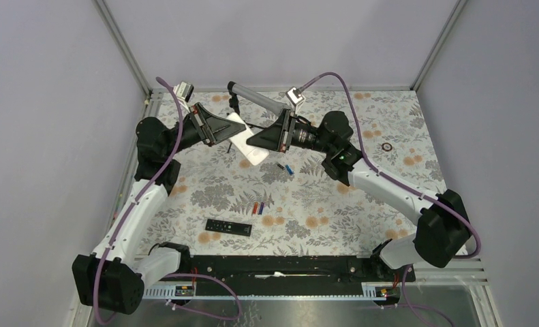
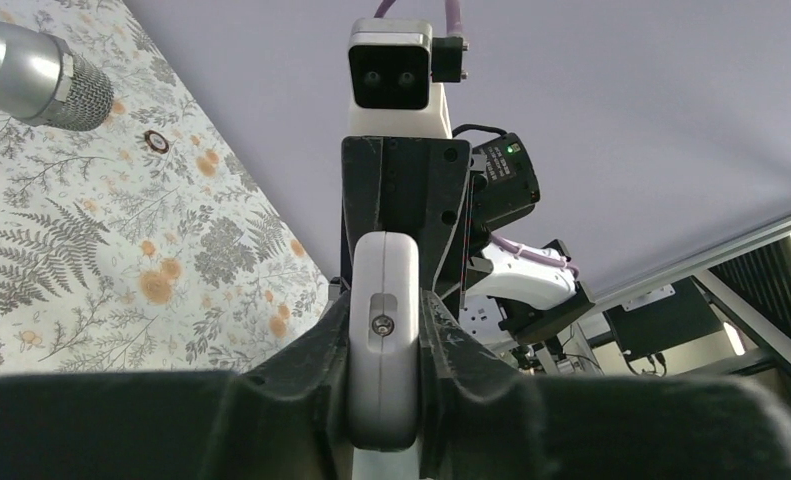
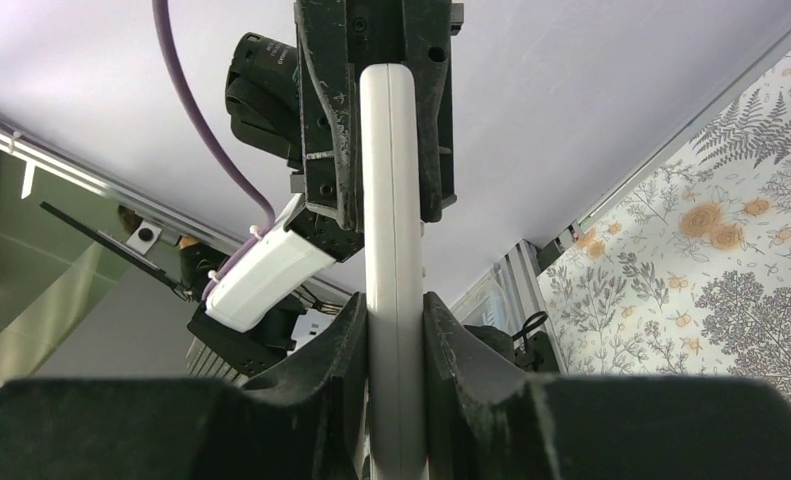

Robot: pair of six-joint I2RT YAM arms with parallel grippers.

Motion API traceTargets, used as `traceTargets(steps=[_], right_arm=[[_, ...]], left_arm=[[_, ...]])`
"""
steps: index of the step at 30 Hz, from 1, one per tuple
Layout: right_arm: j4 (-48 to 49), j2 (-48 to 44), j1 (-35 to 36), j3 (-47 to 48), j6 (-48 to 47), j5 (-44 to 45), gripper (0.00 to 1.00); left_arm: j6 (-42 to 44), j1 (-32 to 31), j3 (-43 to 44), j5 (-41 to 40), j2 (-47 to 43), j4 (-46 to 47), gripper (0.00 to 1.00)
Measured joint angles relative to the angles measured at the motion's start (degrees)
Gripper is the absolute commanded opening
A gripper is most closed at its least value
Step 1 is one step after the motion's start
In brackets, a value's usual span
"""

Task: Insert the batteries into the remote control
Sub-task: Remove the battery cover from the remote control.

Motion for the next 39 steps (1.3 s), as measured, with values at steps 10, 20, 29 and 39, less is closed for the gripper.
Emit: traceTargets(steps=[10,20,29,39], right_arm=[[1.3,-0.1,0.1,-2.1,0.7,2.3,0.78],[8.6,0.1,0.1,-8.9,7.3,6.1,0.69],[11.0,0.1,0.1,-10.0,8.9,8.7,0.62],[14.2,0.1,0.0,-10.6,11.9,8.8,0.28]], left_arm=[[0.4,0.0,-0.5,-1.1,0.1,0.8,0.0],[0.2,0.0,-0.4,-8.1,0.0,-0.7,0.0],[-2.3,0.0,-0.4,-10.0,0.0,-0.7,0.0],[-5.1,0.9,-0.4,-10.6,0.3,-4.6,0.0]])
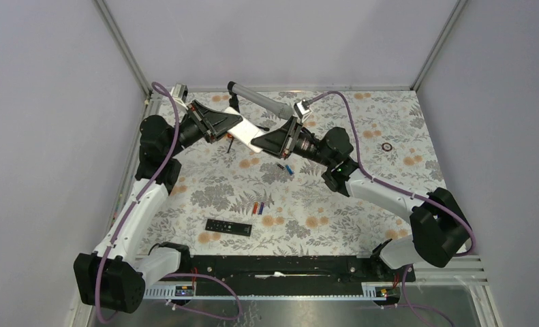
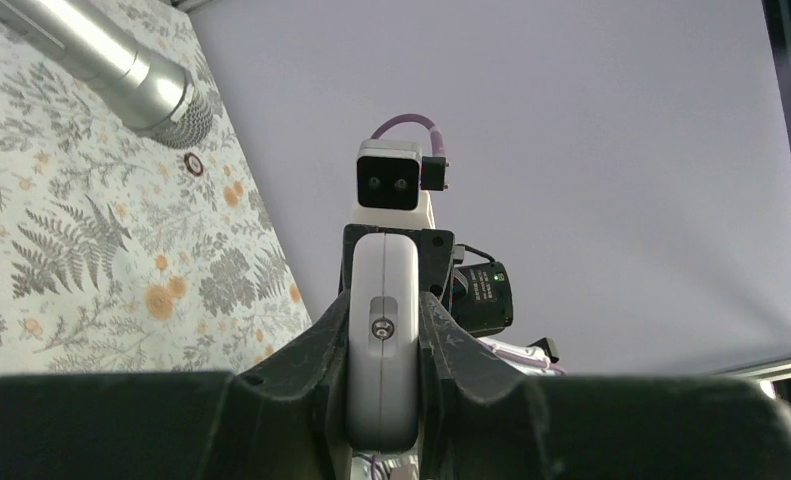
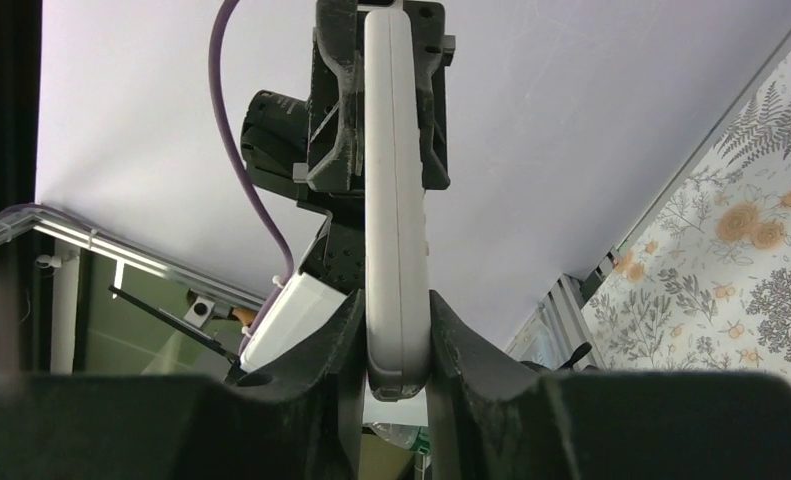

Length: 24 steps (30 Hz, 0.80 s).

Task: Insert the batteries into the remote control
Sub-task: Remove the battery cover from the remote control.

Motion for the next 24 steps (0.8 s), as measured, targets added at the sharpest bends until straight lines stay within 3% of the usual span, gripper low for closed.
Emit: traceTargets(steps=[5,8,15,19,22,24], right_arm=[[1.9,0.2,-0.5,-0.8,0.5,-1.8,0.18],[2.6,0.6,-1.2,-0.4,0.3,-4.4,0.19],[2.3,1.1,-1.9,1.1,-0.7,-6.3,0.49],[-2.8,1.2,-2.4,2.3,-1.8,-4.6,0.62],[-6.0,1.5,-2.5,3.1,-1.8,-4.0,0.65],[-7.2,1.9,-2.5,3.3,-1.7,-3.7,0.6]], left_arm=[[-2.8,0.3,0.1,1.3,0.7,-0.8,0.0],[-4.9,0.6,1.0,3.2,2.2,-0.6,0.0],[-4.2,1.7,4.0,5.0,3.5,-3.2,0.0],[-3.6,2.9,4.2,3.7,3.4,-3.9,0.0],[-3.0,3.1,3.6,2.8,3.1,-4.1,0.0],[-1.8,3.2,3.2,2.1,2.7,-4.7,0.0]])
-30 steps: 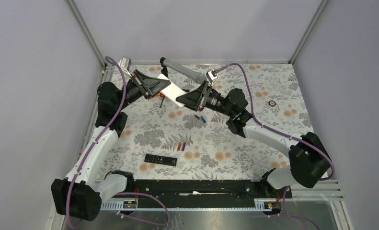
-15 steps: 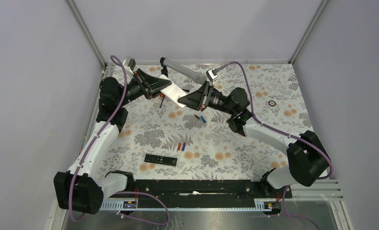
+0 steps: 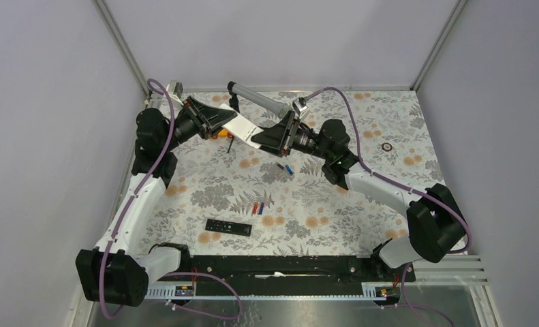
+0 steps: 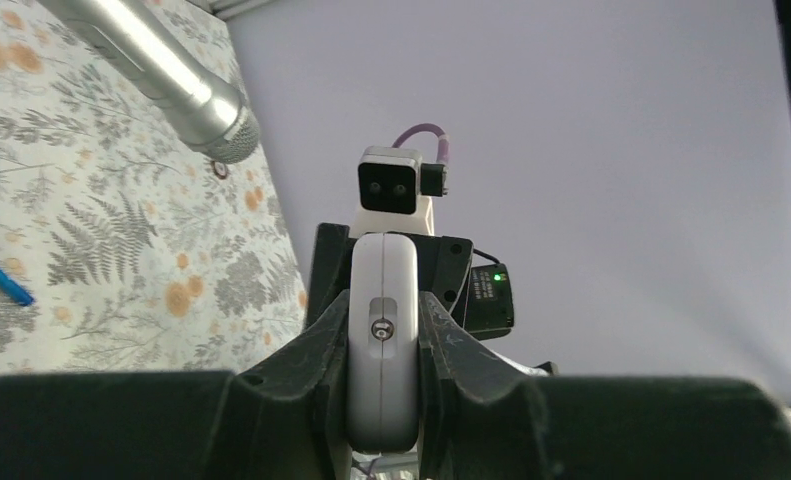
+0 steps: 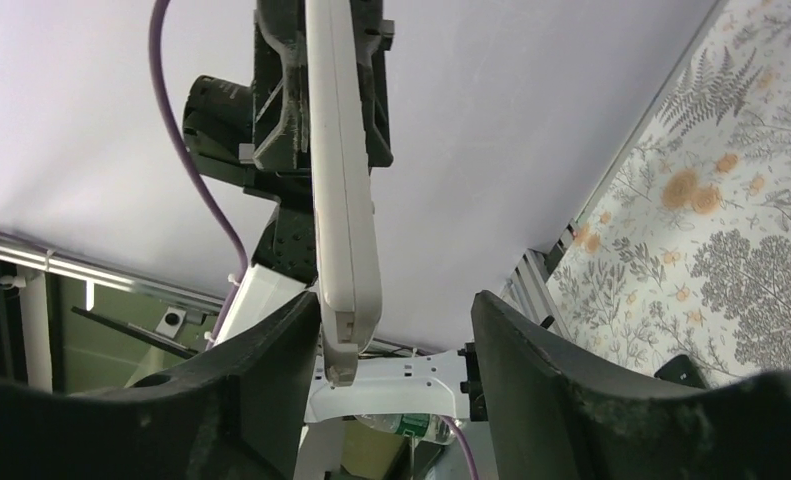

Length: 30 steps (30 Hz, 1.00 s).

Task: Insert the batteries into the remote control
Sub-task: Remove the battery cover from the remote control.

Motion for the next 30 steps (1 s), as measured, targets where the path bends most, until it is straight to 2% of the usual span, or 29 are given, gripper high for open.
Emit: traceTargets(steps=[7,12,18,27,30], right_arm=[[-4.7,0.4,0.0,0.1,0.8,0.7,0.45],[-16.2,0.4,-0.1,4.0,1.3,1.1,0.38],[-20.9,0.3,-0.2,4.4,1.5,1.1,0.25],[-26.5,0.2,-0.3,5.3,2.1,0.9,0.19],[-27.0,0.2,-0.3,5.4,2.9,0.6,0.2]], left_arm=[[8.1,0.1,-0.4,-3.0,-1.2,-6.1,0.0],[12.9,-0.3,-0.4,-4.6,-1.6,-8.5,0.0],[18.7,-2.4,-0.3,-7.4,-2.2,-11.5,0.0],[24.6,-4.5,0.7,-10.6,-3.0,-15.9,0.0],[26.3,-5.0,1.1,-11.0,-3.3,-16.7,0.0]])
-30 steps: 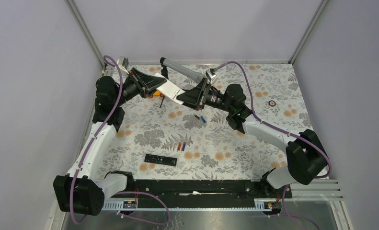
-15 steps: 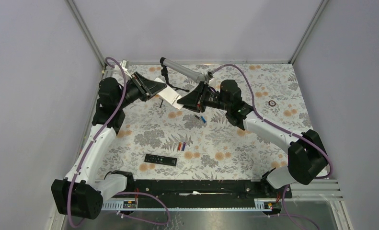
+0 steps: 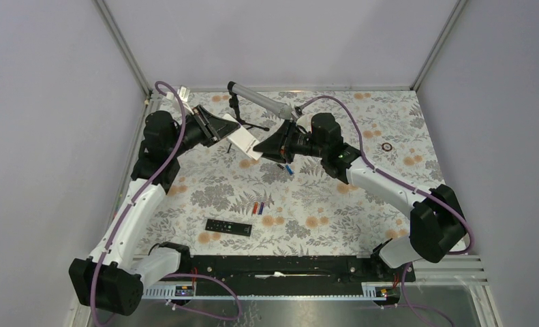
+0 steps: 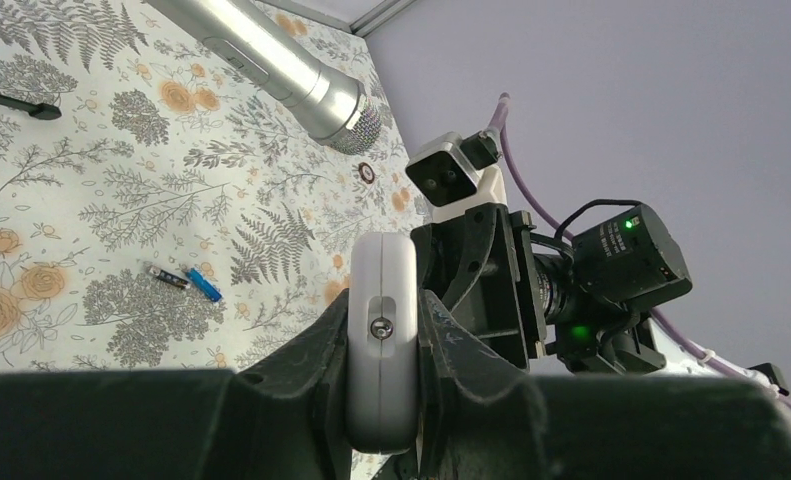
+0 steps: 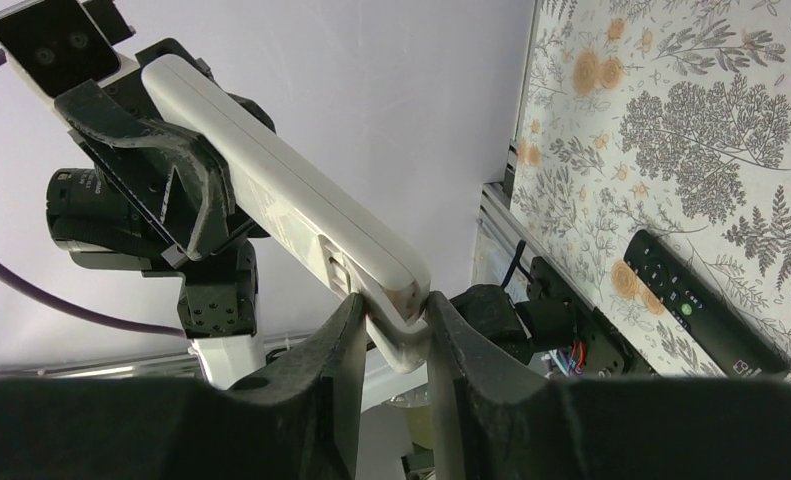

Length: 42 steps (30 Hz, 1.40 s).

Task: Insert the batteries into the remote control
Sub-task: Remove the battery cover from the remote control, then place the battery cover at the center of the board.

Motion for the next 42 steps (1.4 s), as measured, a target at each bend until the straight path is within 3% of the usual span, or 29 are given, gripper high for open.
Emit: traceTargets(steps=[5,8,17,25,30,36,42], right_arm=[[-0.3,0.0,0.0,0.0,0.6,-0.1,0.35],[2.8,-0.3,0.0,-1.6,0.8,0.5,0.36],[14.6,-1.2,-0.3,-6.0,1.5,0.5,0.07],[19.9,-3.8,-0.4,-8.8,-0.2,0.5,0.03],[11.9,-9.0,-2.6,-10.0,-8.5,2.1,0.03],[-2.6,-18.0,-6.8,-18.4,-22.2,8.2,0.02],[-12.1,-16.7,-7.0,-27.6,-31.5,9.6,0.01]], left_arm=[[1.6,-0.4,0.0,-0.9,-0.4,-0.4,0.0],[2.5,-0.5,0.6,-2.2,-0.5,-1.8,0.0],[1.9,-0.7,1.5,-3.1,-0.6,-4.8,0.0],[3.8,-0.9,1.5,-4.8,-0.6,-7.1,0.0],[8.0,-0.9,1.6,-7.1,-0.6,-9.8,0.0],[11.8,-0.9,1.6,-7.0,-0.6,-11.1,0.0],[13.4,-0.9,1.6,-5.7,-0.6,-10.3,0.0]])
